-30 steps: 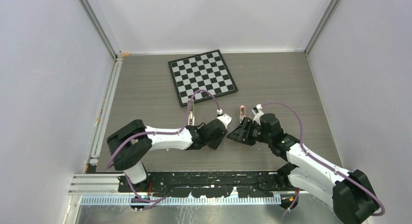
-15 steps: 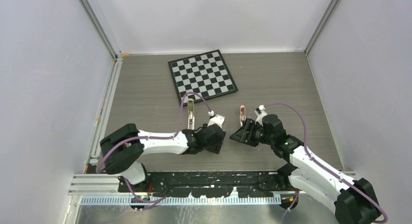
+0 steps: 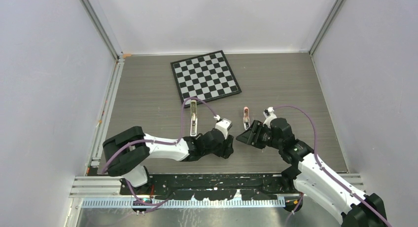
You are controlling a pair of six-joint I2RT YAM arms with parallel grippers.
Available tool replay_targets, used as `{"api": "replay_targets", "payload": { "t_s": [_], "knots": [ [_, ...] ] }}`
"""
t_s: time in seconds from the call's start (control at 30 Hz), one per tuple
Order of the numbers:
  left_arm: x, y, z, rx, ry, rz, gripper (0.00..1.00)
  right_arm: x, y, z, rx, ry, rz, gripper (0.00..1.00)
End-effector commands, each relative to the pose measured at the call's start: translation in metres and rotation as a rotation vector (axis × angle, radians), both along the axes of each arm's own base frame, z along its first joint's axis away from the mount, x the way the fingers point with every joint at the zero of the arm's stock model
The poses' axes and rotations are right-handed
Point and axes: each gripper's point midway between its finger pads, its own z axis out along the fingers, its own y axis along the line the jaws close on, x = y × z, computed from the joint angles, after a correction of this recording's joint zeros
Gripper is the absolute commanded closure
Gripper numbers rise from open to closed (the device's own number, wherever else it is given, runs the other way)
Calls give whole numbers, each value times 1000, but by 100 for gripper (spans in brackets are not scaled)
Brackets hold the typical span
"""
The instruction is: Load the staples into the stapler
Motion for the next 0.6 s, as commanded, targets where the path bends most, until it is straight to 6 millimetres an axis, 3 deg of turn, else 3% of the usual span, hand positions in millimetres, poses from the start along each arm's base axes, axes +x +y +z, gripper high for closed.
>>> {"api": "replay_targets", "payload": {
  "t_s": [0.0,0.2,0.3,0.43,0.57],
  "knots": [
    [3,-21,46,-136,-117,-72,46,7,-5,13,-9,-51,-33,41],
    [-1,8,60,134,-364,-392,42,7,-12,11,-31,-48,-62,41],
    [-4,18,68,258,-520,-634,32,7,-14,8,-35,-44,-72,41],
    [-14,18,60,345,-631,-963,26,9,-16,7,-38,-43,-84,41],
    [-3,14,45,361,-607,-1078,26,9,-15,5,-37,-25,-81,41]
  ]
}}
